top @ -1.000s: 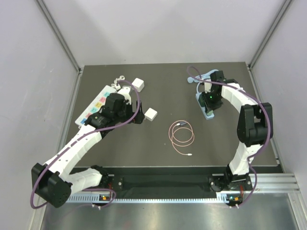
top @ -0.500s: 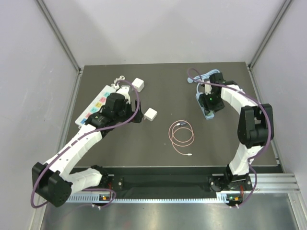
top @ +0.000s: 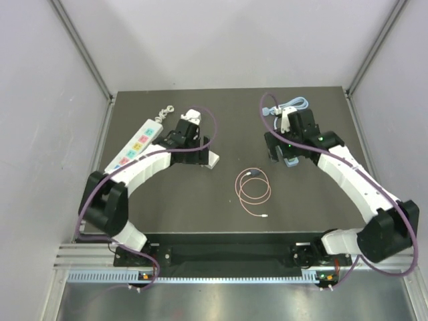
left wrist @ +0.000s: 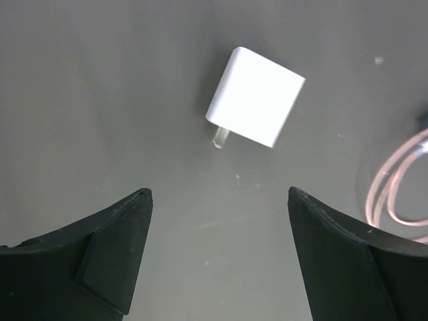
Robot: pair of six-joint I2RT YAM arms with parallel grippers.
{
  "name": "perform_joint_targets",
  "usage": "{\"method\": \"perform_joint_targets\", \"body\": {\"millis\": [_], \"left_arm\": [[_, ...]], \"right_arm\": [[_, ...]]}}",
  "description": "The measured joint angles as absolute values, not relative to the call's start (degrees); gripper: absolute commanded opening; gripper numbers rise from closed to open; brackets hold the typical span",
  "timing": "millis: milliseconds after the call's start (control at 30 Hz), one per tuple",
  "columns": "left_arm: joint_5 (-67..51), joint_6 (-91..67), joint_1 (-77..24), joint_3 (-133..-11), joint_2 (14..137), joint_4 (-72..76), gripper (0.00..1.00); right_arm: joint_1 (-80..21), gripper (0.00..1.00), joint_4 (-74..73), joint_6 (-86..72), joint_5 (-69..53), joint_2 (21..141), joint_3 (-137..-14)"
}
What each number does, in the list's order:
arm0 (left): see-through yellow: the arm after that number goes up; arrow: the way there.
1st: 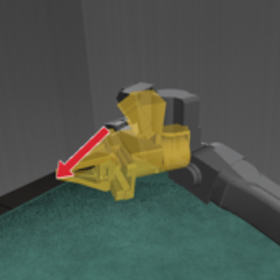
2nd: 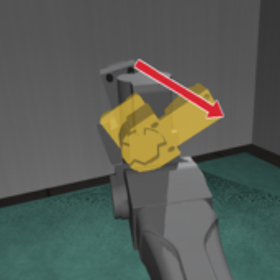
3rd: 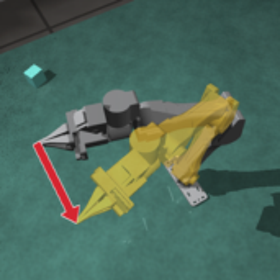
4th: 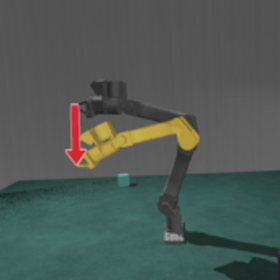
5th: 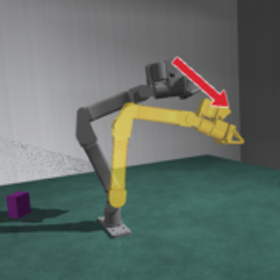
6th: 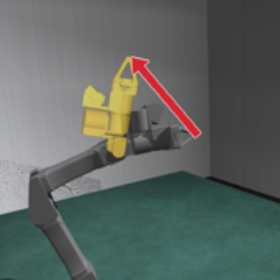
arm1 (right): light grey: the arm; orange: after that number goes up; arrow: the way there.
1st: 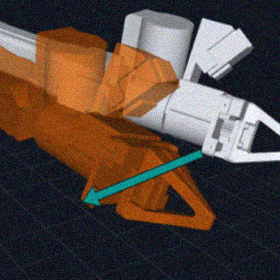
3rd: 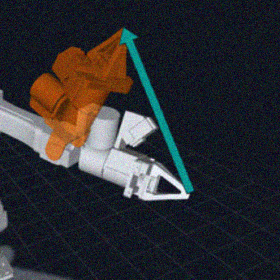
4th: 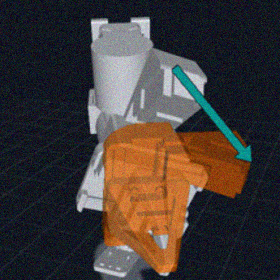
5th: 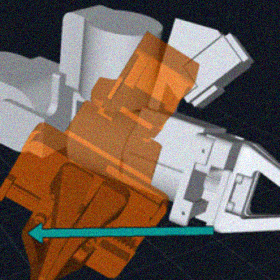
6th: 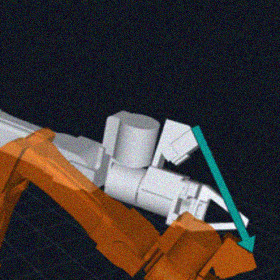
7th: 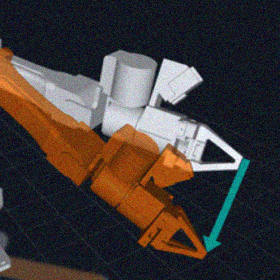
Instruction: Insert the plug
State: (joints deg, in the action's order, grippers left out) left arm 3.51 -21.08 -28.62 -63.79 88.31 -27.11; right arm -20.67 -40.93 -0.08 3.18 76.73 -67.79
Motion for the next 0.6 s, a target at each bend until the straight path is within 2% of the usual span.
{"method": "perform_joint_targets", "body": {"millis": [67,333,433,600], "left_arm": [[3.38,-19.64,-28.62,-65.65,93.01,-27.05,0.86],[1.74,-13.02,-28.75,-77.01,107.33,-26.61,0.79],[1.74,-11.35,-29.08,-79.44,109.43,-26.28,0.79],[1.5,-10.44,-30.28,-79.5,111.26,-25.74,0.72]], "right_arm": [[-23.53,1.0,-40.4,-3.07,2.52,73.78,-66.61],[-23.46,1.0,-35.46,-8.36,1.67,67.92,-63.18],[-23.46,1.0,-33.76,-8.95,1.04,67.26,-62.24],[-23.35,1.0,-32.01,-9.69,-0.62,67.24,-60.53]]}}
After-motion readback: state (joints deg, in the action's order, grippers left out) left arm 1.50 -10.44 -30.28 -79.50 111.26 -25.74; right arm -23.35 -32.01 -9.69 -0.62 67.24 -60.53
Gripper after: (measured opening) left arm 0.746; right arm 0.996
